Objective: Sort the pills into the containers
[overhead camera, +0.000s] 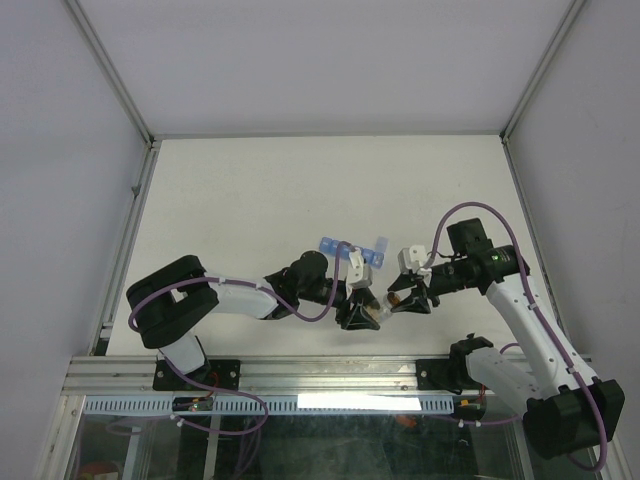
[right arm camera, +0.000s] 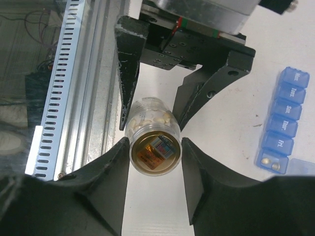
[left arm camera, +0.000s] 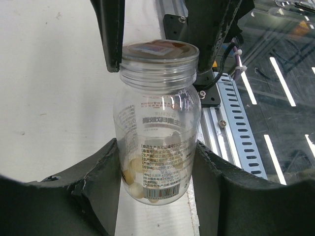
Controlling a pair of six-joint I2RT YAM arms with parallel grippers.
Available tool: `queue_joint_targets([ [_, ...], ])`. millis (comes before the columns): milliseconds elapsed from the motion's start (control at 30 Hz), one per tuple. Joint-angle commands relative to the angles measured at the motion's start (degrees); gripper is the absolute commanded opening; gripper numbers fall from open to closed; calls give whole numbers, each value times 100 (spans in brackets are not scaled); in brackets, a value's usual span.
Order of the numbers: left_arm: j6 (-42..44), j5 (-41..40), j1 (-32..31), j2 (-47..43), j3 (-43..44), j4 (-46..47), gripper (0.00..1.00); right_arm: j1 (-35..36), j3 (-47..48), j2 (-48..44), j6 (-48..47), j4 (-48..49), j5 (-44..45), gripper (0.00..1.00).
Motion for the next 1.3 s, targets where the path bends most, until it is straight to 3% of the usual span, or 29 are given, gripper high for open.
queue_joint_targets([
  [0,160,-248,-46,-328,-45,746,7,52,-5,44,909,635,170,35],
  [100,244,-1075,-55,-472,-212,1109,7,173,78,258,2111,1231,769,28],
  [233,333,-2915,-96,-424,-271,1517,7,429,229,882,4174,2256,2056,22],
  [300,391,-3661,-124,-281,-171,1576,7,395,526,1301,4858,2345,2167,22],
  [400,559,-4044,-133,-87,-168,1769,7,284,992,1855,4953,2020,1669,24],
  [467,629,-3869,-129,-21,-301,1941,8,182,1353,2025,4623,1594,1280,36],
  [600,564,-3255,-125,83,-822,2717,9,-277,1540,1698,4297,1614,677,82],
  [667,431,-3041,-125,129,-999,2977,9,-332,1485,1411,4227,1741,649,95],
  [867,272,-2437,-121,-3,-1151,3005,9,-334,1554,935,3269,1292,356,99],
  [1000,57,-1447,-57,-327,-1168,2662,9,-328,1311,646,804,228,-318,99],
  [1067,-113,-889,34,-438,-1117,2392,9,-318,1060,452,44,130,-477,99],
  [1267,-371,19,271,-424,-966,1906,9,170,867,507,-630,101,-331,96],
])
